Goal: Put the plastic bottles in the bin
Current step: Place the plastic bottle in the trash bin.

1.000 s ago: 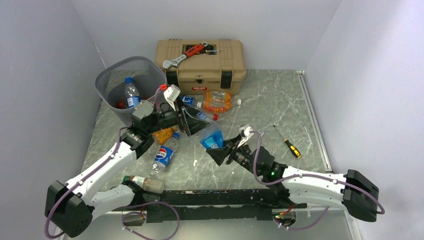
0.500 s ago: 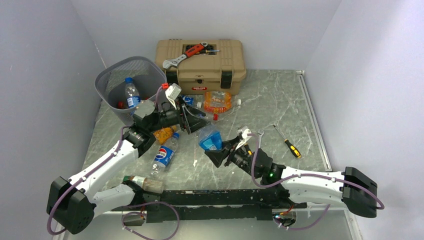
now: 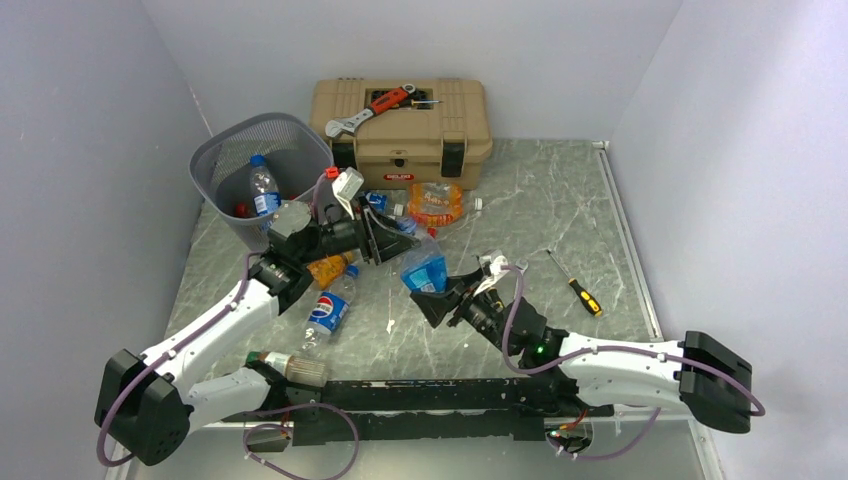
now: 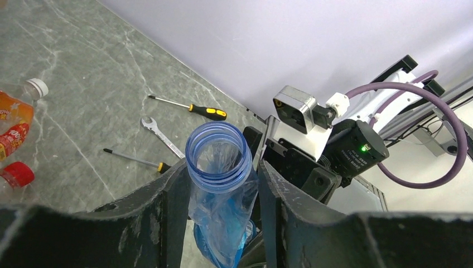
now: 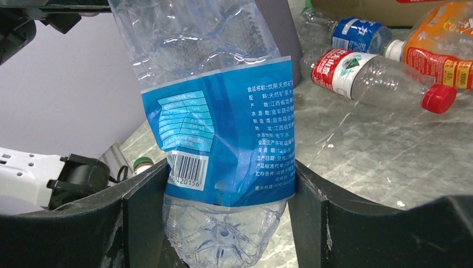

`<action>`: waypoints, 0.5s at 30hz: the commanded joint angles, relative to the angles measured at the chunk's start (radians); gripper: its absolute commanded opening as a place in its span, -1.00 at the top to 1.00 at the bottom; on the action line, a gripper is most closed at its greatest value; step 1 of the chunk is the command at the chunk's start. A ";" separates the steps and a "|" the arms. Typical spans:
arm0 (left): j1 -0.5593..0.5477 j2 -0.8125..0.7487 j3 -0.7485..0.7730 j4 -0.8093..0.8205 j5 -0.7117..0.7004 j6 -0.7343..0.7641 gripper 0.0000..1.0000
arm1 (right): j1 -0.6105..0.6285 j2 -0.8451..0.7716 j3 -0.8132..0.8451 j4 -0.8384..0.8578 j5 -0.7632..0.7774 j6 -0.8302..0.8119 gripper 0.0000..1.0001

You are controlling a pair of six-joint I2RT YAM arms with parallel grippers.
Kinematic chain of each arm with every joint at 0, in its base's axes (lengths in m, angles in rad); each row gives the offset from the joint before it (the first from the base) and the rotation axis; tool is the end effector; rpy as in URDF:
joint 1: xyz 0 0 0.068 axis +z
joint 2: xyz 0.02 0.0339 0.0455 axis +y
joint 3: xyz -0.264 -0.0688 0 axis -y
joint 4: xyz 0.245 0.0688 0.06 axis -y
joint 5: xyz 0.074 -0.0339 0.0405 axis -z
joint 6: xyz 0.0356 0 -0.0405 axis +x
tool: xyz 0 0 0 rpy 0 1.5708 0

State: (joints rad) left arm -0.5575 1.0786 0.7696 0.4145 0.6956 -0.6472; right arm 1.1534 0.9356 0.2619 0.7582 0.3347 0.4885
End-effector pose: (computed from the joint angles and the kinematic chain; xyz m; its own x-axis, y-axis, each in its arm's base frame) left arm 0.1981 -0.1504 0.3395 -0.4997 -0.2339 -0.8340 0.8093 0.2171 -0.5458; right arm 0.0916 0.1776 0.2291 -0.3127 0.3882 -0.8669 -0.6613 0.5661 0.4921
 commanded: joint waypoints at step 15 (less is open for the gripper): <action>0.001 0.003 -0.020 0.106 0.013 -0.027 -0.14 | 0.022 0.034 0.006 0.039 0.017 0.011 1.00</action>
State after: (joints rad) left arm -0.5575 1.0801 0.7559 0.4438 0.6922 -0.6575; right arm 1.1690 0.9707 0.2619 0.7631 0.3397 0.5129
